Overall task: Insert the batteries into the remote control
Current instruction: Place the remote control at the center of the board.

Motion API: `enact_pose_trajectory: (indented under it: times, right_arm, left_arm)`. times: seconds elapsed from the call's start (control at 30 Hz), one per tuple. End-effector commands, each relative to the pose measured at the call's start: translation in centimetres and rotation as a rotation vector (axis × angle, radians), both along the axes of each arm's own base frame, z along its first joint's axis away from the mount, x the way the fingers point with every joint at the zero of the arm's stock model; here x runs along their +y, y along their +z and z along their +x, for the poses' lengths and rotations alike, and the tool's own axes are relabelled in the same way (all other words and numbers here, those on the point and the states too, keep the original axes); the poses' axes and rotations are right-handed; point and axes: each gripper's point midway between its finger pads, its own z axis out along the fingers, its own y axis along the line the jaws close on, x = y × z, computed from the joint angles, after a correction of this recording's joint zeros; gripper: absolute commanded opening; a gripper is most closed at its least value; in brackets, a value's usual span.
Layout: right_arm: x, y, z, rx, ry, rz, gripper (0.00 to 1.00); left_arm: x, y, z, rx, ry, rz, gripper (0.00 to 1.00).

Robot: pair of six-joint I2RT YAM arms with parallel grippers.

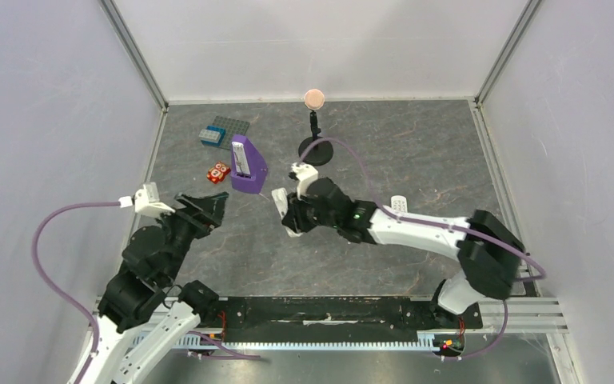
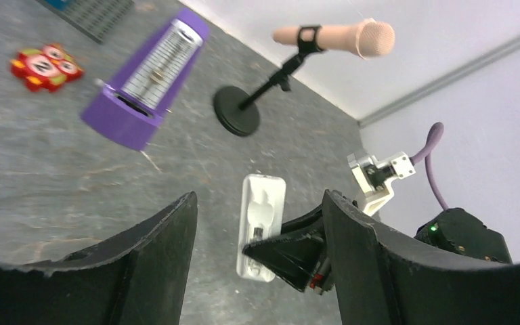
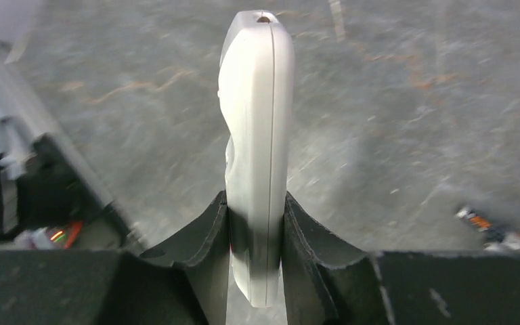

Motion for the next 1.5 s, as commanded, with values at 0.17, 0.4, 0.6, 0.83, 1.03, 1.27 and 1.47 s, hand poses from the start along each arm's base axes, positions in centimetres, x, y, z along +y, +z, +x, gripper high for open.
enact_pose_trajectory:
  times: [0.17,0.4,0.6,0.83,1.03,1.27,1.47]
  right_arm:
    - [-0.5,-4.2,8.6,-0.267,-0.323,-0.580,0.13]
    - [1.1,-5.7,9.1,-0.351,-0.330,-0.748,0.13]
    - [1.5,-7.7,8.7,-0.371,-0.284,-0.835,0.21]
    - [1.7,-9.7,8.3,-0.372,-0.252,-0.893,0.24]
    - [1.9,-10.6,7.8,-0.352,-0.222,-0.894,0.39]
    - [3.1,-11.1,6.0,-0.254,-0.167,-0.785,0.49]
    - [3.7,-9.6,5.3,-0.224,-0.160,-0.708,0.50]
  left_arm:
    - [4.7,1.4,-0.7,0.014,0.162,0.192,0.71]
    - [4.7,1.4,-0.7,0.012,0.158,0.203,0.71]
    - [4.6,1.0,-0.7,0.018,0.158,0.201,0.71]
    - [4.7,0.7,-0.5,0.030,0.169,0.204,0.71]
    - [4.9,0.5,-0.3,0.036,0.185,0.216,0.71]
    - [4.9,0.2,-0.1,0.046,0.189,0.226,0.71]
    - [4.8,0.0,-0.1,0.051,0.188,0.231,0.70]
